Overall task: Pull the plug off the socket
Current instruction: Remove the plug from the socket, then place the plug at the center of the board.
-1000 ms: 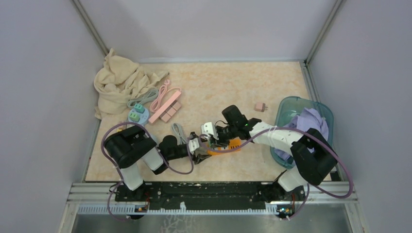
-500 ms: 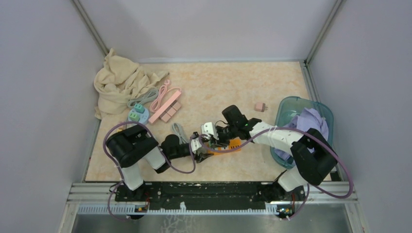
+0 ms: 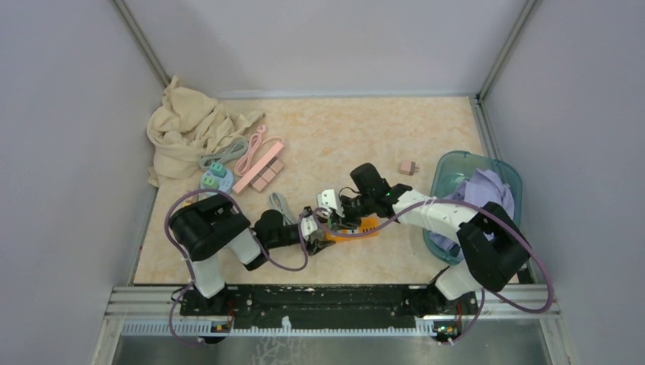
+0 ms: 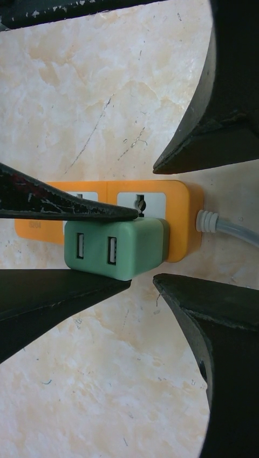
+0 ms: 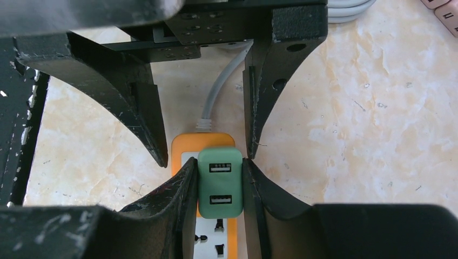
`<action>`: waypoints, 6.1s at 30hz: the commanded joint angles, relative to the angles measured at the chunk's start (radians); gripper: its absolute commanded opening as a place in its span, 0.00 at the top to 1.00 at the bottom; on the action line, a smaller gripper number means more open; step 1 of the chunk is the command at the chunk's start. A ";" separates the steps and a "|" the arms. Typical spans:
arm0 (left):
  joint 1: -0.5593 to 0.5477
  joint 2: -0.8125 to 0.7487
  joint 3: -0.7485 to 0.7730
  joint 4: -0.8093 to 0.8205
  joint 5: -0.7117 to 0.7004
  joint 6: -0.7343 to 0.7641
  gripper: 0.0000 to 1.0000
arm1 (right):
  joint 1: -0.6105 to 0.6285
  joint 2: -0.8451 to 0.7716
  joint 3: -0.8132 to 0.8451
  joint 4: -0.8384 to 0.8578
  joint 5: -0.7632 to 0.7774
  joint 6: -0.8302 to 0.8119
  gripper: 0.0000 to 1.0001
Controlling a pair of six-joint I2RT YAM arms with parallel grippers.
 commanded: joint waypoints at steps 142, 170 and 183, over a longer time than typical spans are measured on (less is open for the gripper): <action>0.017 0.082 0.024 0.076 0.068 -0.051 0.97 | -0.352 0.022 0.039 0.355 0.615 0.543 1.00; 0.019 0.092 0.016 0.108 0.071 -0.060 0.97 | -0.353 0.253 0.096 0.465 1.138 0.601 0.68; 0.020 0.092 0.014 0.112 0.073 -0.061 0.96 | -0.353 0.290 0.098 0.482 1.189 0.538 0.60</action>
